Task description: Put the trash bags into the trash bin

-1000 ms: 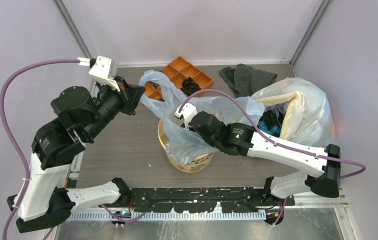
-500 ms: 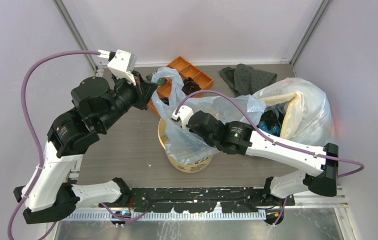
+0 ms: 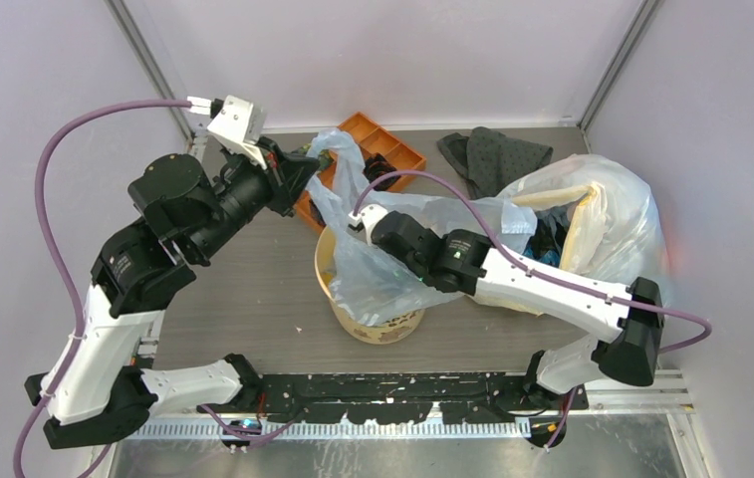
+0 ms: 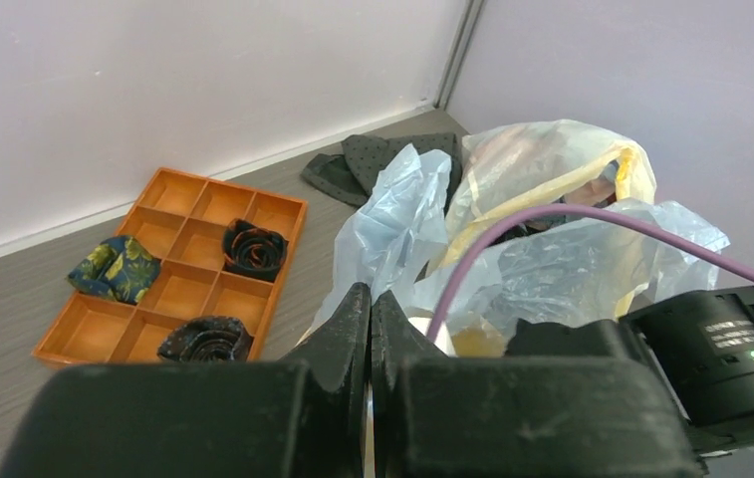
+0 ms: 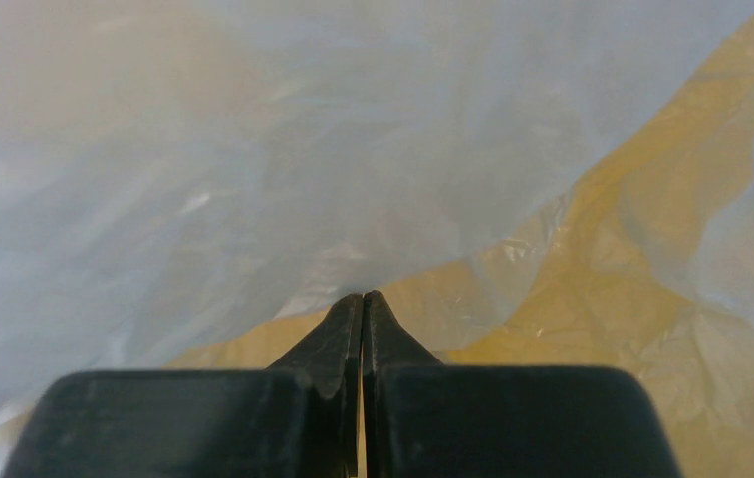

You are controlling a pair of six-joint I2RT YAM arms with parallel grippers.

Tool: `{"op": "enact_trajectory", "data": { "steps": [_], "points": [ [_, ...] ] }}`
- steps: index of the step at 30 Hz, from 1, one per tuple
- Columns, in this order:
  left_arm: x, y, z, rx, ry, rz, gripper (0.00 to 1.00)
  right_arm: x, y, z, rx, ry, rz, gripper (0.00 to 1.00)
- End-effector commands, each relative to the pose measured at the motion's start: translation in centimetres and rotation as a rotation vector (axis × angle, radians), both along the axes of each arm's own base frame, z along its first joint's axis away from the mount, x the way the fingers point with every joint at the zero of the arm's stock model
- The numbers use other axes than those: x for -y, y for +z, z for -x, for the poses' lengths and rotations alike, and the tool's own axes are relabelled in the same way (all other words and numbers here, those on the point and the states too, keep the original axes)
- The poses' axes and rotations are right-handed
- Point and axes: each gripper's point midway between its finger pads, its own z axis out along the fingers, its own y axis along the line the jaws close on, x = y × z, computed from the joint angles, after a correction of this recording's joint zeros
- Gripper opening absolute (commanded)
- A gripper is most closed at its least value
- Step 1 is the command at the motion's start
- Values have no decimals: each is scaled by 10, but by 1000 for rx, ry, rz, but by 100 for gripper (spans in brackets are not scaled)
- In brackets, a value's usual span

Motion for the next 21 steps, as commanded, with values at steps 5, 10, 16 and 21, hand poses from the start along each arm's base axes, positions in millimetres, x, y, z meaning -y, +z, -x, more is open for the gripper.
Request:
{"op": "enact_trajectory", "data": {
  "steps": [5, 10, 16, 21],
  "points": [
    [7, 10, 3, 51, -43, 32, 0, -1, -14, -18, -77, -96, 39, 1],
    [5, -1, 5, 38, -42, 24, 1, 6, -27, -35, -77, -187, 75, 1],
    [0, -20, 8, 5, -35, 11, 1, 25, -48, -59, 2, -307, 204, 1],
    [-6, -38, 9, -28, -15, -5, 1, 39, -67, -76, 69, -388, 306, 1]
  ]
}}
